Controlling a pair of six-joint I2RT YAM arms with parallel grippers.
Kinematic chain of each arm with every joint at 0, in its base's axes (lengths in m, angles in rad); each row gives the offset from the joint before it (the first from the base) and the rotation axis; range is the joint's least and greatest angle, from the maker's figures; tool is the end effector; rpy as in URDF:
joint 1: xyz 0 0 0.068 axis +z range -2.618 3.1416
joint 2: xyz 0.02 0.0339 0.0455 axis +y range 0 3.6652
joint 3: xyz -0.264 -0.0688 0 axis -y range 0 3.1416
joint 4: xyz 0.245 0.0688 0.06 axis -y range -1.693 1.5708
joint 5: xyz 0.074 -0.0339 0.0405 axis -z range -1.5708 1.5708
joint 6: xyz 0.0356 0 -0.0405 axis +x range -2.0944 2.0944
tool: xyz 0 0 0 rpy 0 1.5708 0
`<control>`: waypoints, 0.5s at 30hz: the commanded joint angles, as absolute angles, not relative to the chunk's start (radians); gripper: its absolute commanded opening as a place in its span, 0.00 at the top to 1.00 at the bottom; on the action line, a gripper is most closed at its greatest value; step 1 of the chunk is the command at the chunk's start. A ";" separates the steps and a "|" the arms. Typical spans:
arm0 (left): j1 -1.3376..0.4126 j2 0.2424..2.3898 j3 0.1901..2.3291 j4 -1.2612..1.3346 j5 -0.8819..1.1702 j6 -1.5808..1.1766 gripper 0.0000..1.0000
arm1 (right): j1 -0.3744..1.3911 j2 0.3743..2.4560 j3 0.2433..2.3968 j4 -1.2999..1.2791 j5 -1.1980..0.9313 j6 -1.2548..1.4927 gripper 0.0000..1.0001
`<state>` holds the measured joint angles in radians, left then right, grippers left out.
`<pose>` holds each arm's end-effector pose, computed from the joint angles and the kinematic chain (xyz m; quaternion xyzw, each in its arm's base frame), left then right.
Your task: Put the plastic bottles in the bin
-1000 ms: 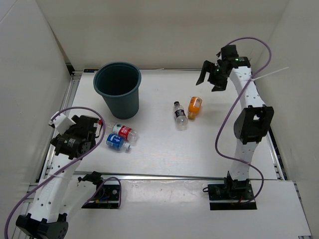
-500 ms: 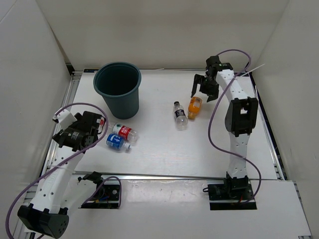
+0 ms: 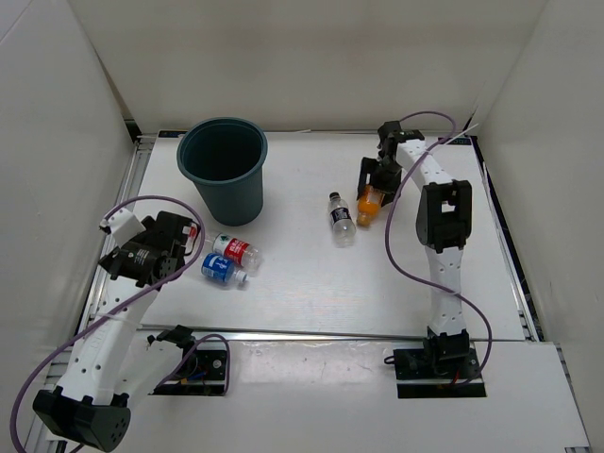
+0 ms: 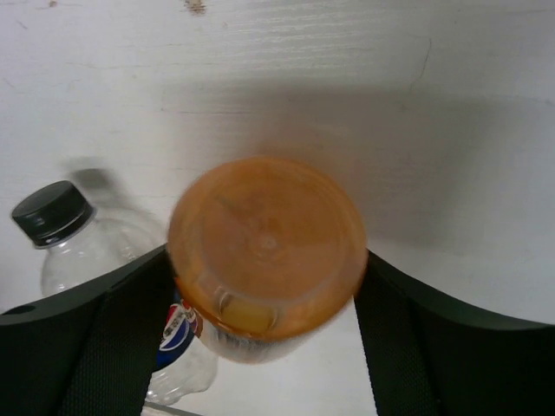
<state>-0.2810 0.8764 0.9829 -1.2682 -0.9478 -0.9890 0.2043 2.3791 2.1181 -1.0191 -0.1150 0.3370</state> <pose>0.1291 -0.0072 0.3151 -0.3890 0.7851 0.2525 0.4106 0.4833 0.1043 0.1858 0.0572 0.9862 0.0935 0.1241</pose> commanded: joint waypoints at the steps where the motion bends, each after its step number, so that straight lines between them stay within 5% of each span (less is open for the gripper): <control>1: -0.285 0.873 1.015 -1.311 -0.942 -0.983 0.00 | 0.202 2.376 2.126 -0.993 -0.124 0.337 0.23; 7: -0.285 0.841 1.006 -1.330 -0.942 -1.002 0.00 | 0.202 2.344 2.088 -0.983 -0.111 0.337 0.47; 15: -0.285 0.810 1.006 -1.290 -0.942 -0.976 0.00 | 0.202 2.174 2.276 -0.983 -0.150 0.399 0.62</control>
<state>-0.2810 0.8211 0.9829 -1.3117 -0.9337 -0.9905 0.2043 2.3405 2.1384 -1.0187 -0.1104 0.3622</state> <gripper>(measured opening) 1.000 0.681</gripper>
